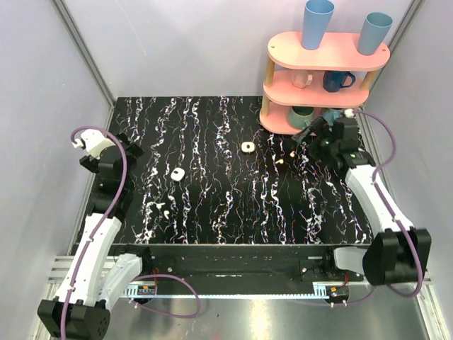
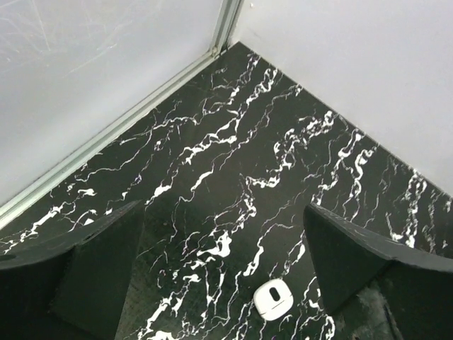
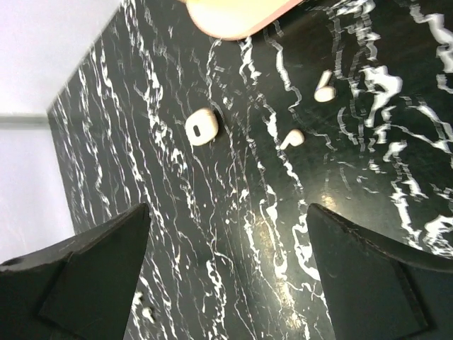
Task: Insert the wireless bluetooth earbuds into the charging case
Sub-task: Adjust the charging case at the center of the board, then pick up the charging case from the center of the board, then pass from the right arm to the left
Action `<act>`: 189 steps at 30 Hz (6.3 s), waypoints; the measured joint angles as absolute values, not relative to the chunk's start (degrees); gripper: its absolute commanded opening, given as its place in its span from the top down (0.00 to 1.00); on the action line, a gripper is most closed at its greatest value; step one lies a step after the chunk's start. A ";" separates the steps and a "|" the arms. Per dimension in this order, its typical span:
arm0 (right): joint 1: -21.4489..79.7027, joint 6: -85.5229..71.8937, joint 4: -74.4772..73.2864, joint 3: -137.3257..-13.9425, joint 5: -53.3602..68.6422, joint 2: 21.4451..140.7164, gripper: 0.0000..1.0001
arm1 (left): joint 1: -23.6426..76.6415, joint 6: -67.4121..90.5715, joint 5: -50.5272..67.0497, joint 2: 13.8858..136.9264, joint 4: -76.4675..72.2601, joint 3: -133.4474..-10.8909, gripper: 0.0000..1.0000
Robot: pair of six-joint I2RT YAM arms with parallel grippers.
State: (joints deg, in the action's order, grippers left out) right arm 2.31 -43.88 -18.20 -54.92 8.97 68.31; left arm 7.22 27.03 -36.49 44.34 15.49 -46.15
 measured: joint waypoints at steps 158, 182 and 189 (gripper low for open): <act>34.09 0.45 -27.14 -109.08 -6.37 135.09 0.44 | 9.34 4.43 0.71 54.26 21.43 -46.92 0.01; 34.17 1.69 -19.42 -82.32 7.51 88.49 0.78 | 9.34 18.02 29.82 64.51 21.98 -61.82 0.01; 35.55 3.62 -19.79 -79.77 14.46 78.35 0.85 | 10.63 22.13 39.75 70.67 22.02 -67.96 0.01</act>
